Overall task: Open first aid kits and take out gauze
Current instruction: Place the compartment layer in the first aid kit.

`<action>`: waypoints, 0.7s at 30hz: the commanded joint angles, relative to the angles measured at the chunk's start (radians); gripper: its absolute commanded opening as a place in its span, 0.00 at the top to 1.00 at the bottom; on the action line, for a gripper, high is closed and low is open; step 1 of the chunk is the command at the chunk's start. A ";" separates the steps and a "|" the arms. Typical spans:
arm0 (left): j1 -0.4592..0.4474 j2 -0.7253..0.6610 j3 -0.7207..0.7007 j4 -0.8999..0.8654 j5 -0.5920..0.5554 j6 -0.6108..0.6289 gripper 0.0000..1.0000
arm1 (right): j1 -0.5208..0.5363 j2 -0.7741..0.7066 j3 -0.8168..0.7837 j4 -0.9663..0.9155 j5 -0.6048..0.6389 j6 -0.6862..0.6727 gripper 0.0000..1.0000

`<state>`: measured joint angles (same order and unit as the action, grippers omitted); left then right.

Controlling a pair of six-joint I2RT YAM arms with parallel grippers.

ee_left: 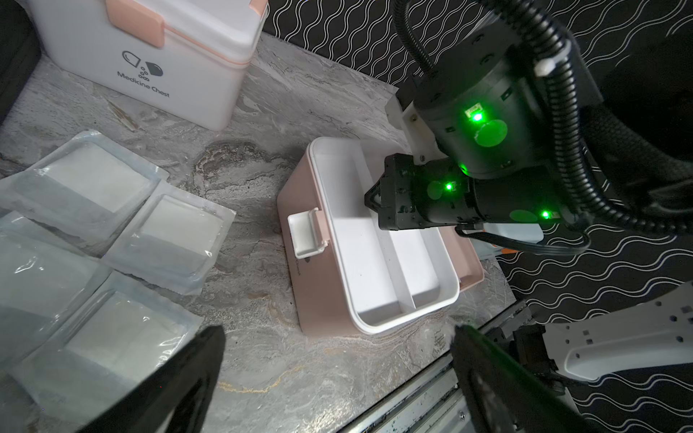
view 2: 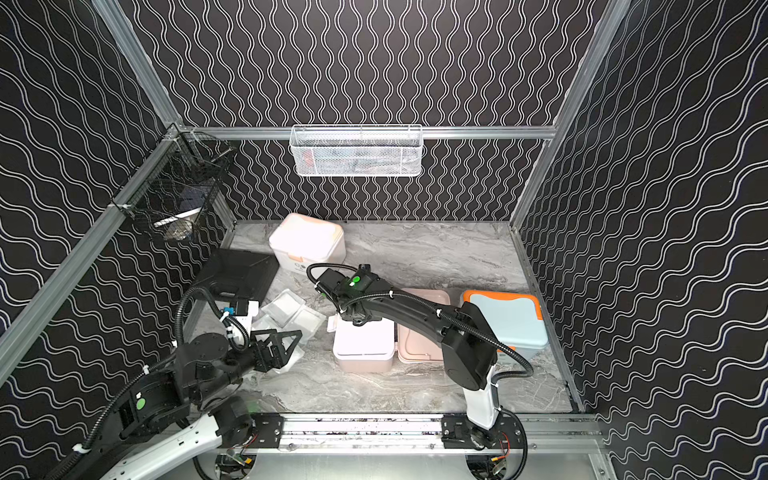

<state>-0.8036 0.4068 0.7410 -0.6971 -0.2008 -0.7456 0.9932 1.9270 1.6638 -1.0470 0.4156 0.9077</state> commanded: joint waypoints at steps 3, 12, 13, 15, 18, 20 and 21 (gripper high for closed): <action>0.001 0.006 0.015 0.023 0.000 0.003 0.01 | -0.002 0.033 -0.035 0.006 -0.085 0.019 1.00; 0.001 0.023 -0.009 0.058 0.015 -0.005 0.01 | -0.004 0.004 -0.064 0.032 -0.095 0.016 1.00; 0.001 0.028 -0.006 0.059 0.014 -0.004 0.01 | -0.004 0.003 -0.064 0.032 -0.095 0.017 1.00; 0.001 0.032 -0.002 0.056 0.012 -0.001 0.01 | -0.004 0.001 -0.065 0.037 -0.099 0.018 1.00; 0.001 0.032 -0.003 0.061 0.012 -0.005 0.01 | -0.004 -0.003 -0.065 0.039 -0.101 0.017 1.00; 0.001 0.032 -0.012 0.069 0.013 -0.010 0.01 | -0.004 -0.009 -0.065 0.044 -0.105 0.010 1.00; 0.001 0.035 -0.017 0.072 0.017 -0.013 0.01 | -0.004 -0.016 -0.071 0.053 -0.110 0.007 1.00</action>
<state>-0.8036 0.4381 0.7315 -0.6640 -0.1860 -0.7464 0.9886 1.9068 1.6070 -0.9615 0.3882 0.9070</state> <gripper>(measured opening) 0.988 0.050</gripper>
